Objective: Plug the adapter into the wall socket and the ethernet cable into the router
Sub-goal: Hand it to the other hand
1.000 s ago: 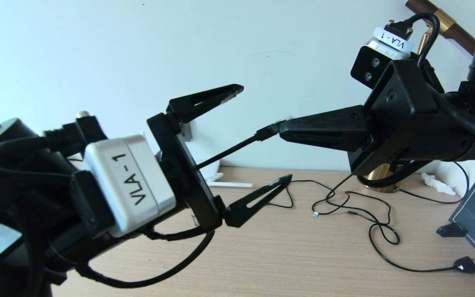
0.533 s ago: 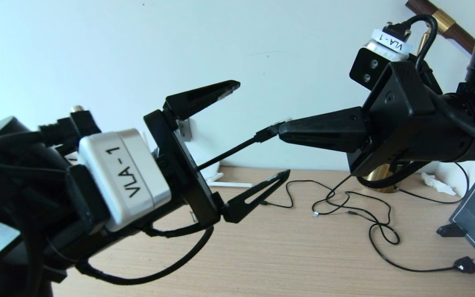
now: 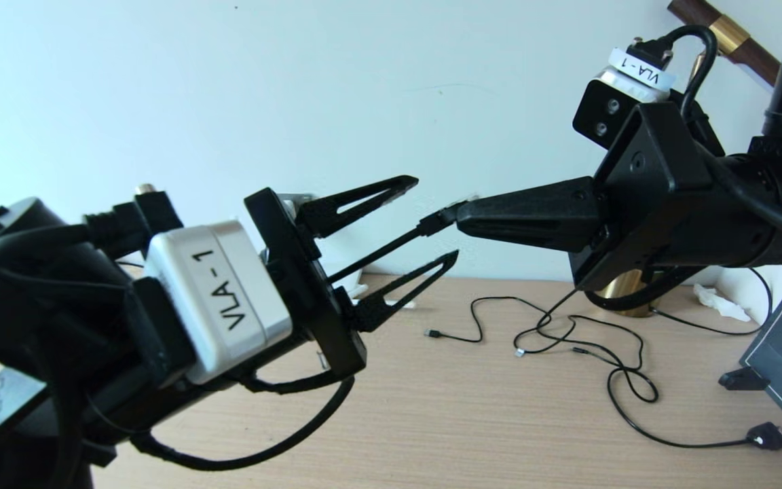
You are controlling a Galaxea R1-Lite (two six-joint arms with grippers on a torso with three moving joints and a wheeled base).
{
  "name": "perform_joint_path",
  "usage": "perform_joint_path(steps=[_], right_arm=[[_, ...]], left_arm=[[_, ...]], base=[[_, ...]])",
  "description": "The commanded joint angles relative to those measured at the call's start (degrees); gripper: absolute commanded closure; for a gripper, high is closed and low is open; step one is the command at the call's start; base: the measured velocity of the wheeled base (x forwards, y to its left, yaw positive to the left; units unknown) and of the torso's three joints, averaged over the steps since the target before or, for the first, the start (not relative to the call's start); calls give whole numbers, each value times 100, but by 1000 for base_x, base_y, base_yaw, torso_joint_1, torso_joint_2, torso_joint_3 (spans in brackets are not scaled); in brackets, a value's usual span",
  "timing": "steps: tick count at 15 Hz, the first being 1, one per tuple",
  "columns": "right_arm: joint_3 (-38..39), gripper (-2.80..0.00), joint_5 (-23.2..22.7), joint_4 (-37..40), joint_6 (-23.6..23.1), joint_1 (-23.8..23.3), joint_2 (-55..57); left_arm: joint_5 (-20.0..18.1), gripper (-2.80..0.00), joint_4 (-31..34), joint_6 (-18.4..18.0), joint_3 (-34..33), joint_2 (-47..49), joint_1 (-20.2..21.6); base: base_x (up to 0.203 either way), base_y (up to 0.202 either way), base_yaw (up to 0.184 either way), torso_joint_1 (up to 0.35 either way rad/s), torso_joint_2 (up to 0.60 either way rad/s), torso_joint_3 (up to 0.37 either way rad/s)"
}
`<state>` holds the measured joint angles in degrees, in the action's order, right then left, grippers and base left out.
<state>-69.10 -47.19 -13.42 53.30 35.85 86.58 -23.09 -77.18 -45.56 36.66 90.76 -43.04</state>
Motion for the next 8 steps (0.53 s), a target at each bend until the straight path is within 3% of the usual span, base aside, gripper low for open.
perform_joint_path(steps=[1, 8], right_arm=[[1, 0, -27, -11, 32, 1, 17], [-7, 0, -27, -17, 32, 1, 43]], left_arm=[[-12, 0, -44, -23, -26, -6, -11], [-18, 0, -131, 3, -89, -6, -20]], base=[[0, 0, 0, 0, 0, 0], [0, 0, 0, 0, 0, 0]])
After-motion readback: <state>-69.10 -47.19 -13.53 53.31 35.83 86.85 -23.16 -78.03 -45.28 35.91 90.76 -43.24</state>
